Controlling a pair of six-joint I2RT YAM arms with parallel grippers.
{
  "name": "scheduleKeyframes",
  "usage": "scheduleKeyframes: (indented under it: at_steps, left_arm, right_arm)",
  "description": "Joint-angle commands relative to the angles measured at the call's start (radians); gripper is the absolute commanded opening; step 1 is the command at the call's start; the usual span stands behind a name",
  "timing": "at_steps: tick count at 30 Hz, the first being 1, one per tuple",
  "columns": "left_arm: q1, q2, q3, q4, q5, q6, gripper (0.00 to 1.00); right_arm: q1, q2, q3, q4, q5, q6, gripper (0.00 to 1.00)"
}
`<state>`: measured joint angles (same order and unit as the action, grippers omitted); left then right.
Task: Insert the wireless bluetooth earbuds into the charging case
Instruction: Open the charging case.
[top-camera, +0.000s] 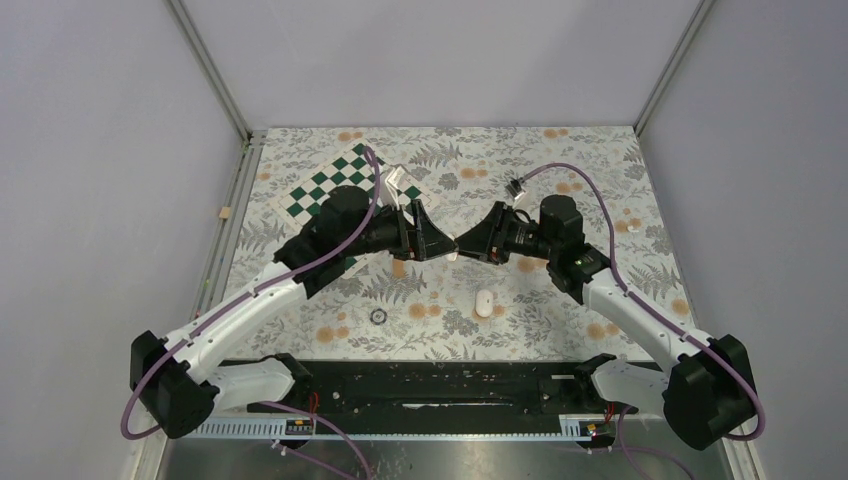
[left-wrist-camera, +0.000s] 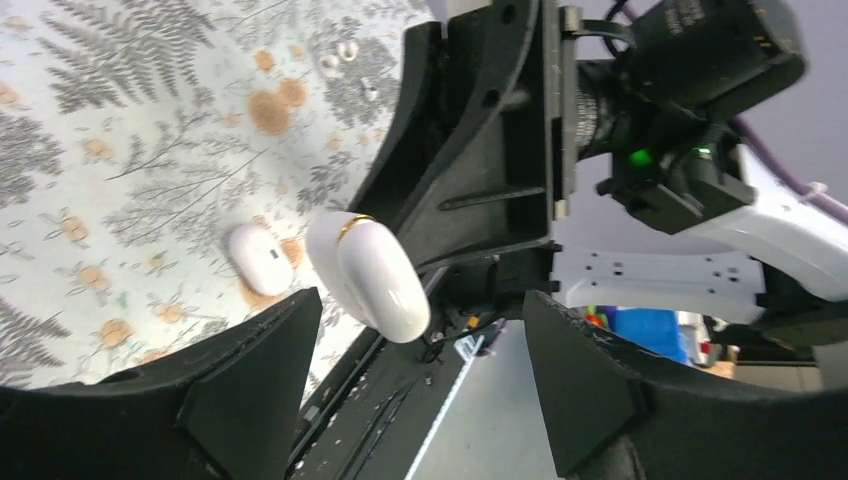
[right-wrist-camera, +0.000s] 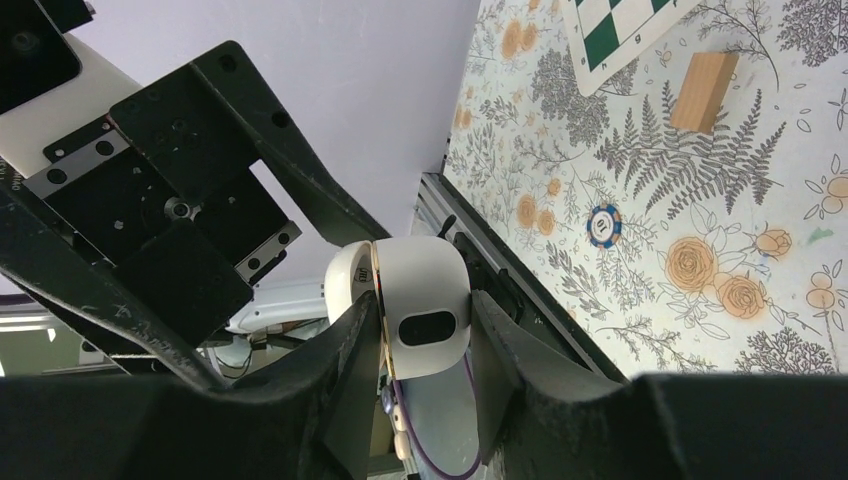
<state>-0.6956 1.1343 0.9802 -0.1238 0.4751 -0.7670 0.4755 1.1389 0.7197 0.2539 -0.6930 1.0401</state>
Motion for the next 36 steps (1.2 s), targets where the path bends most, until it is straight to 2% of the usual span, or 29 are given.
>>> scheduleKeyframes:
  at_steps: [1, 12, 20, 28, 33, 36]
  left_arm:
    - [-0.028, 0.018, 0.085, -0.13, -0.181, 0.097, 0.75]
    - [-0.045, 0.054, 0.083, -0.146, -0.196, 0.104, 0.73]
    - [-0.044, -0.003, 0.077, -0.214, -0.278, 0.118, 0.68]
    - [-0.04, -0.057, 0.075, -0.245, -0.33, 0.105, 0.68]
    - [-0.036, -0.104, 0.08, -0.238, -0.321, 0.081, 0.7]
    - [-0.009, -0.124, 0.064, -0.208, -0.26, 0.054, 0.73]
  right_arm:
    - [0.013, -0.018, 0.059, -0.015, 0.015, -0.03, 0.05]
    - [0.02, -0.022, 0.064, -0.02, 0.019, -0.031, 0.05]
    - [0.02, -0.025, 0.049, -0.013, 0.024, -0.031, 0.05]
    - [0.02, -0.017, 0.043, 0.011, 0.02, -0.019, 0.05]
    - [0.02, -0.019, 0.035, 0.023, 0.012, -0.016, 0.05]
    - [0.02, -0.014, 0.024, 0.053, -0.006, -0.005, 0.04]
